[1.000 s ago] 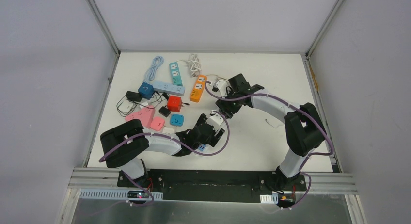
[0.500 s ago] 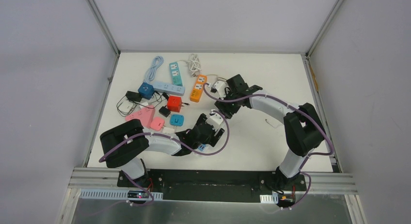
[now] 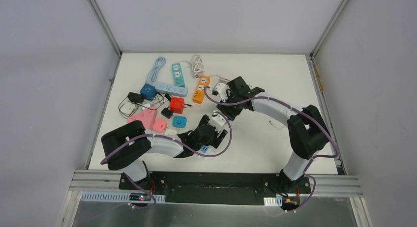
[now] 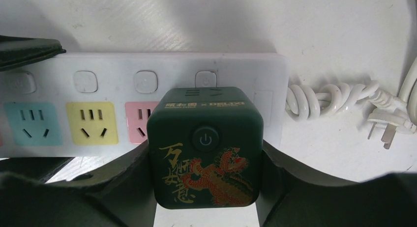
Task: Pull the plug off the socket
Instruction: Remove the plug from the socket.
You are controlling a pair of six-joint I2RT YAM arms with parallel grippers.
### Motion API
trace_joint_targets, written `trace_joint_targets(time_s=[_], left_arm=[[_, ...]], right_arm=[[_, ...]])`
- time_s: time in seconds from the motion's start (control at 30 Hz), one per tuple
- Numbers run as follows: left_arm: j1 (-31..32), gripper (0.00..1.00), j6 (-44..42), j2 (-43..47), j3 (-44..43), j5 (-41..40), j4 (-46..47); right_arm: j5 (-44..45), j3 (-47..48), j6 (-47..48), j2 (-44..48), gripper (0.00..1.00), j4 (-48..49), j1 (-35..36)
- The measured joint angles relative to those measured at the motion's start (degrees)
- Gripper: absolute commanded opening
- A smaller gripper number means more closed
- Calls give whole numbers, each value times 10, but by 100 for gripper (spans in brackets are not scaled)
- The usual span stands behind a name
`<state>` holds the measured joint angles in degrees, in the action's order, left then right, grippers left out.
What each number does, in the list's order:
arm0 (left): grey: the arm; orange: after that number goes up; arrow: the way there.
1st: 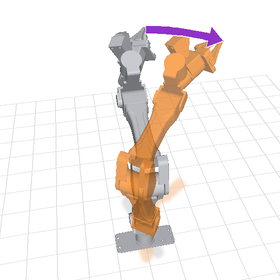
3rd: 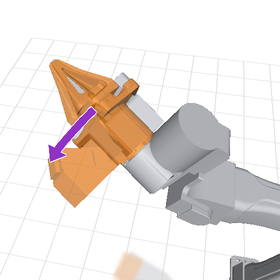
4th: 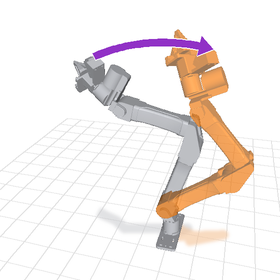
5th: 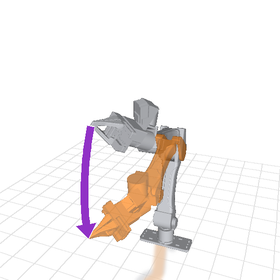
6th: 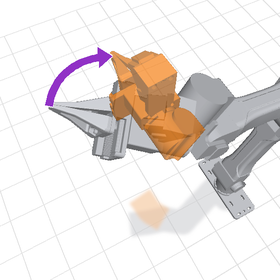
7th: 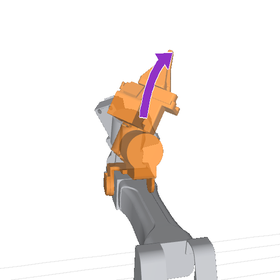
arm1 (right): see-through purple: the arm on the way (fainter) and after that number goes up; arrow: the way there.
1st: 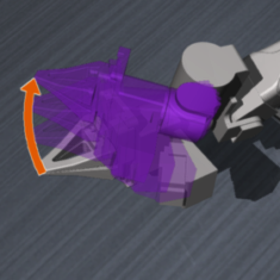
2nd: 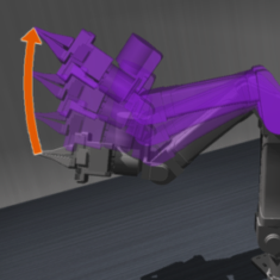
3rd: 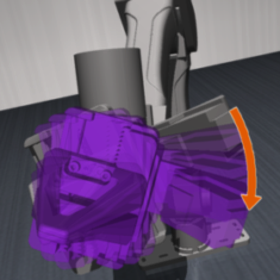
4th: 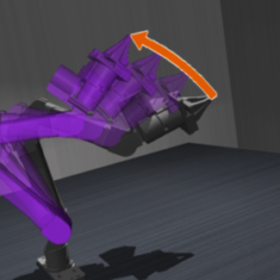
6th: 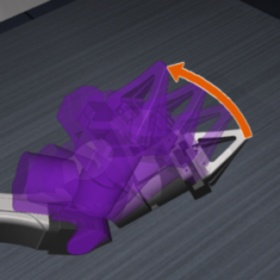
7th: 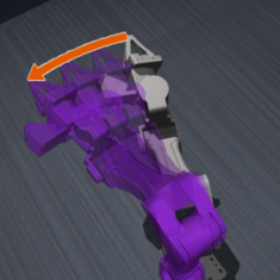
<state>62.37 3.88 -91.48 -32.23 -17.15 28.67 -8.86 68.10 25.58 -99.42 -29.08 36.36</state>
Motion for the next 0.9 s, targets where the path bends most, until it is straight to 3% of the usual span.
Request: trace_joint_targets(time_s=[0.4,0.73,0.9], left_arm=[[-9,0,-1,0,1,16,5],[-21,0,3,1,8,35,22],[-31,0,6,1,9,51,28]], right_arm=[[-55,0,-2,-1,0,-2,-31],[29,1,0,2,0,3,10],[-17,9,-4,-3,0,-4,-16]])
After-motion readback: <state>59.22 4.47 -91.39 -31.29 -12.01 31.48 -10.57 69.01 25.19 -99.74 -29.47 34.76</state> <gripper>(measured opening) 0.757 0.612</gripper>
